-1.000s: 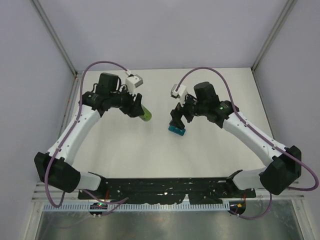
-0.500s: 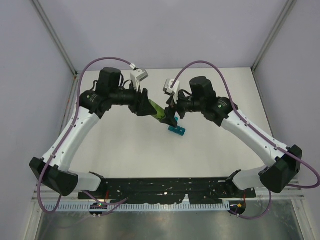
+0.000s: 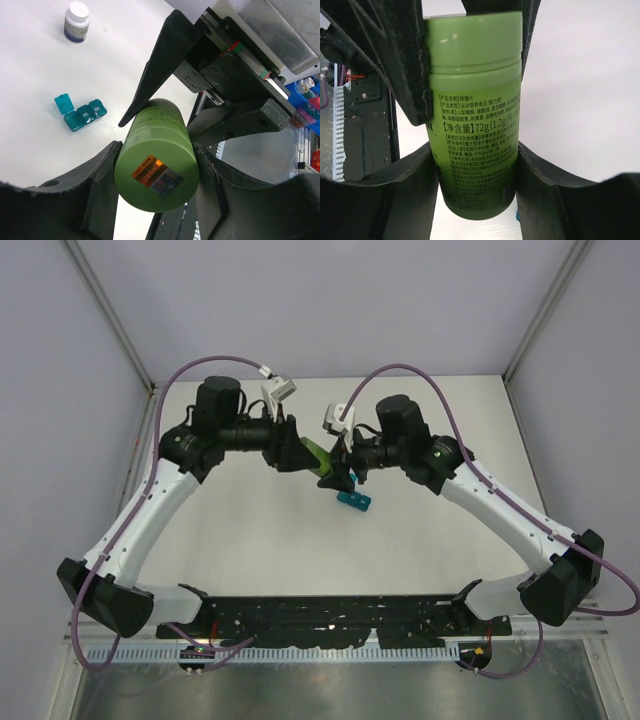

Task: Sort the pills into containers
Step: Unscrew the lid of the pill bottle.

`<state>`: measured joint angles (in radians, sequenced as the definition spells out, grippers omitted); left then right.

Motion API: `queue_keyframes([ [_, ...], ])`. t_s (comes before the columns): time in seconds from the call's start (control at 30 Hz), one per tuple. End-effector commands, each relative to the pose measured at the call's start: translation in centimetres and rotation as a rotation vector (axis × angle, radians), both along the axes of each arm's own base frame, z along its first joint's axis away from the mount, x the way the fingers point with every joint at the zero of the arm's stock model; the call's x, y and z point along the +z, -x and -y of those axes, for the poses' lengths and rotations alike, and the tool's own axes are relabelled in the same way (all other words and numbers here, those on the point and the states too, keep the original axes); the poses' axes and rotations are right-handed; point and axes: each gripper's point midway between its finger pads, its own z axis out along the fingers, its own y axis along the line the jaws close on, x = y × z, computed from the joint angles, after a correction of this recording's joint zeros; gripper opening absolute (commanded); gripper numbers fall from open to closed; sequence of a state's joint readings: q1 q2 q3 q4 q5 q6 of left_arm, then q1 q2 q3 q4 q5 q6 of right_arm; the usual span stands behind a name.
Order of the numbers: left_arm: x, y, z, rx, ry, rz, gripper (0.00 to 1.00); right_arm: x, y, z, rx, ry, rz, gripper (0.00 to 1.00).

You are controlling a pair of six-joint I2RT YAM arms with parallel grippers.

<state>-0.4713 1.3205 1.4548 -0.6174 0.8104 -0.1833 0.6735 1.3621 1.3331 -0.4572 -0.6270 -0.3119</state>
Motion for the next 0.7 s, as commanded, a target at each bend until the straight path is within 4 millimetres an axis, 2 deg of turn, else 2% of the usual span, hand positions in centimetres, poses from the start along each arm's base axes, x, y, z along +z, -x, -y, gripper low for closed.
queue_keyframes([
  [0.0,1.2,1.8,0.2,-0.059,0.043,0.031,0.17,1.7,-0.4,-0.3,0.010,-0.033,0.050,0.22],
  [0.07,1.0,2.0,0.0,-0.072,0.030,0.043,0.39,1.5,0.0,0.0,0.025,-0.017,0.044,0.10],
  [0.1,1.0,2.1,-0.1,-0.079,0.025,0.060,0.48,1.5,0.3,0.0,0.034,-0.016,0.038,0.08],
  [0.17,0.9,2.5,-0.3,-0.104,0.014,0.098,0.71,1.3,0.9,0.2,0.055,-0.003,0.026,0.06],
  [0.23,1.1,3.1,-0.7,-0.142,0.006,0.153,0.83,1.0,1.8,0.5,0.085,0.012,0.000,0.05],
  [0.47,0.7,5.6,-2.4,-0.285,-0.061,0.381,0.99,-0.4,5.3,1.8,0.203,0.060,-0.075,0.05],
  [0.67,-0.7,6.3,-2.3,-0.344,-0.087,0.411,1.00,-0.4,7.3,2.1,0.284,0.061,-0.135,0.05],
])
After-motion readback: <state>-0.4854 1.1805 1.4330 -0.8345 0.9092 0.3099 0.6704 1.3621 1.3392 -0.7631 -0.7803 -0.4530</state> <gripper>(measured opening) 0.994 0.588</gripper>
